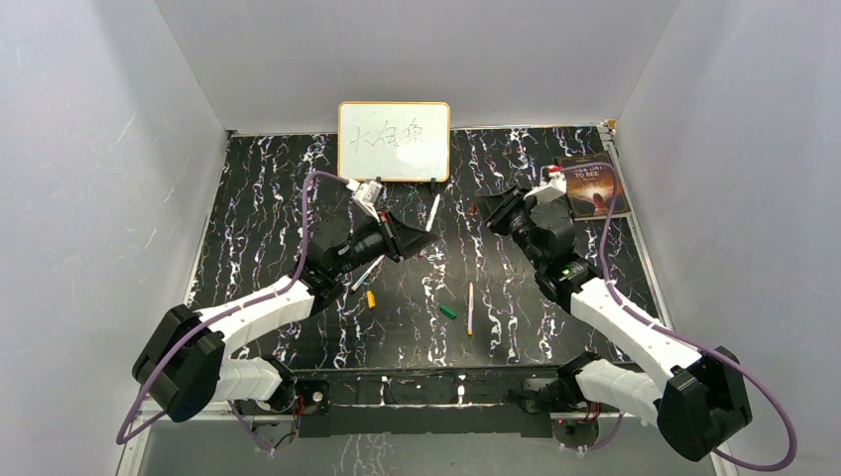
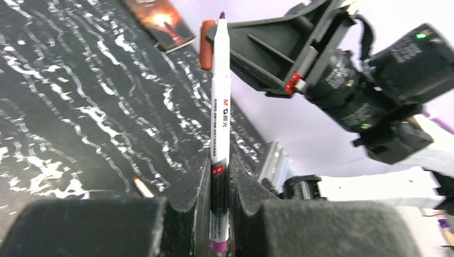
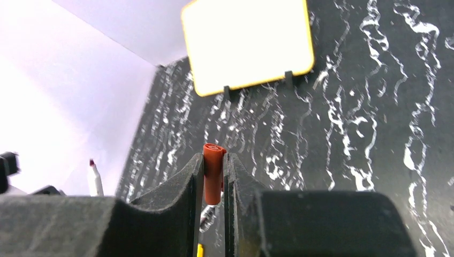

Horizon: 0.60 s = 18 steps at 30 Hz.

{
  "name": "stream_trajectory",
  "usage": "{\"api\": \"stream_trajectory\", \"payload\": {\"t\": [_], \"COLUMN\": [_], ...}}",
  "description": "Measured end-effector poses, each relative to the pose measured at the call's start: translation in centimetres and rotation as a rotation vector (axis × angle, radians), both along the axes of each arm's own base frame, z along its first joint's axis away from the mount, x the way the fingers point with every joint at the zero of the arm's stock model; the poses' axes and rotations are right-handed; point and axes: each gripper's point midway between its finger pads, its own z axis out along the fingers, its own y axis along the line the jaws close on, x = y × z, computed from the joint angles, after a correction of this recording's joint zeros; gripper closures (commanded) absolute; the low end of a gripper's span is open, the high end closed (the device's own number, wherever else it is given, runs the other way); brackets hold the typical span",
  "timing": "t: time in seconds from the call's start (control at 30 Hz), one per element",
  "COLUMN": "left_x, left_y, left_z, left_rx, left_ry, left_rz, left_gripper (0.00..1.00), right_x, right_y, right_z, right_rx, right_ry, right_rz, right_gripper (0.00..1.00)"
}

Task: Insert the pens into the pen caps

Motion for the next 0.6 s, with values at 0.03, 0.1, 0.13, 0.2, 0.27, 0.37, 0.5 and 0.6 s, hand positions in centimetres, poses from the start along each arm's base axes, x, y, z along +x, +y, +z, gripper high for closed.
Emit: {"api": "stream_trajectory", "payload": {"t": [0.03,0.1,0.13,0.2,0.27,0.37,0.5,0.6], "left_x": [-0.2,-0.6,-0.8,-1.2,-1.5,-1.8,-2.1,-2.2], "left_y": [-0.1,-0.4,-0.5,-0.7,-0.9,-1.4,-2.0,-2.2], "left_z": [0.5,1.5,1.9,2.8,3.4,3.6,3.0,3.1], "left_rx": [-0.024,-0.077,-0.099,-0.137,-0.165,-0.183,-0.192,-0.206], "left_ry": [-0.004,-0.007,-0.007,-0.011,-0.016,-0.013,0.014,0.016], "left_rz": [-0.005,-0.022,-0.033,-0.048,-0.058,-0.078,-0.105,-0.117], "left_gripper": [1.00,1.00,1.00,1.00,1.00,1.00,1.00,1.00], "right_x": [0.2,0.7,0.8,1.1,1.2,1.1,0.8,0.4], "right_y": [-0.1,-0.3,-0.3,-0.2,0.1,0.7,1.6,2.1], "right_z": [0.5,1.9,2.4,3.3,3.9,4.4,5.5,7.0], "right_rx": [0.018,0.065,0.083,0.118,0.146,0.175,0.212,0.232], "right_ry": [-0.015,-0.056,-0.069,-0.097,-0.111,-0.122,-0.150,-0.193], "right_rz": [0.000,0.009,0.014,0.028,0.044,0.074,0.129,0.167], "right_gripper": [1.00,1.00,1.00,1.00,1.00,1.00,1.00,1.00]}}
